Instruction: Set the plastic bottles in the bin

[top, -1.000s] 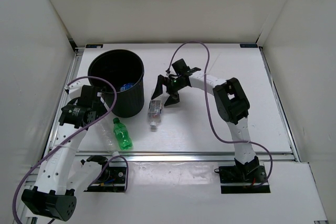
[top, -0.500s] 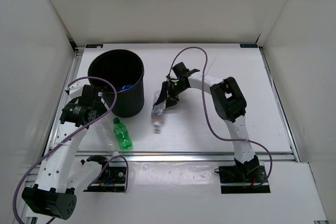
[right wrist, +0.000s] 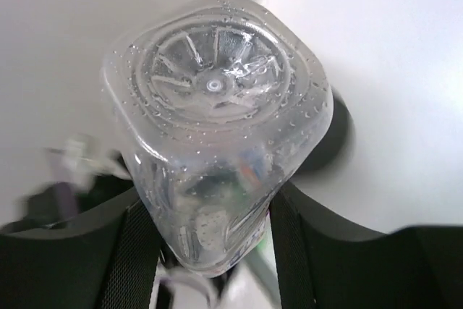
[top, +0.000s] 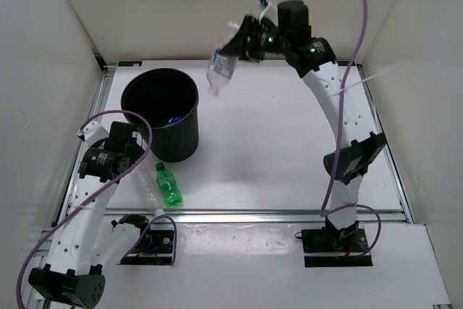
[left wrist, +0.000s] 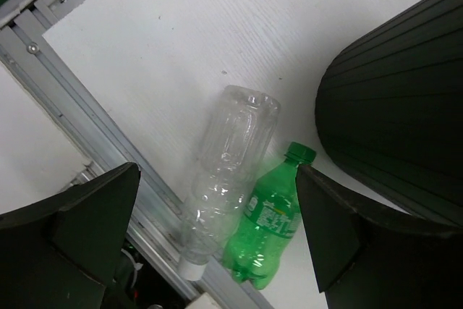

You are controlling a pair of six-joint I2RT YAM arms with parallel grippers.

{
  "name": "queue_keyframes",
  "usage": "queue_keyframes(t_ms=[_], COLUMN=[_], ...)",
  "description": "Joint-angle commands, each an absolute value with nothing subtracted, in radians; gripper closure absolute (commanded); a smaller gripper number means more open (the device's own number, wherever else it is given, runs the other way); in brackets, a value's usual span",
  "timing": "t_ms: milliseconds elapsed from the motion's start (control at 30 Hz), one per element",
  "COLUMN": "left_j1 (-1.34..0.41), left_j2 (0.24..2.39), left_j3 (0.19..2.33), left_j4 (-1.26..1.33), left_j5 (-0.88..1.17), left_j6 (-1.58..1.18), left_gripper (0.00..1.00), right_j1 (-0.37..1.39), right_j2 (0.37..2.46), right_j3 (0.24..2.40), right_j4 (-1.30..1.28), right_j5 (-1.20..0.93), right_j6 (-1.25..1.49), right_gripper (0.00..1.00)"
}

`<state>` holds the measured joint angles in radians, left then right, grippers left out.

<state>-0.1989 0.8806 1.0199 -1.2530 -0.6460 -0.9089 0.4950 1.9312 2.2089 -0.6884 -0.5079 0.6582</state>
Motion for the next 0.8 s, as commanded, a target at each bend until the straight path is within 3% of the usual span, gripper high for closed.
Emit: queue_keyframes(t_ms=[0, 167, 267, 367, 433, 533, 767], left_j1=[-0.189, -0.179, -0.17, -0.17, -0.17, -0.17, -0.15], left_j2=[0.83, 0.818, 0.856, 0.87, 0.881, 0.881, 0.881], left_j3=[1.008, 1.018, 1.031, 1.031, 1.031, 1.019, 0.838], left_j4=[-1.272, -1.284, -1.316, -1.342, -1.342, -1.342, -1.247], left_j5=[-0.672, -0.672, -0.672, -0.672, -0.683, -0.683, -0.563], left_j6=[-1.009, -1.074, -1.097, -1.12, -1.12, -1.129, -1.134], left_gripper=[0.0, 0.0, 0.0, 0.0, 0.0, 0.0, 0.0], right_j1=[0.558, 0.675, 0.75, 0.826, 0.827, 0.827, 0.729], right_j2=[2.044, 2.111, 2.154, 2.154, 2.154, 2.054, 1.841], right_j3=[2.495, 2.493, 2.537, 2.516, 2.531, 2.459, 2.261], right_j4=[-0.646, -0.405, -0.414, -0.481, -0.534, -0.58, -0.635], right_j5=[-0.534, -0.503, -0.447, -0.312, -0.266, -0.102, -0.026], right_j6=[0.699, 0.706, 0.6, 0.418, 0.397, 0.315, 0.302], right_gripper=[0.78, 0.73, 0.62, 0.33, 0.0, 0.0, 0.0])
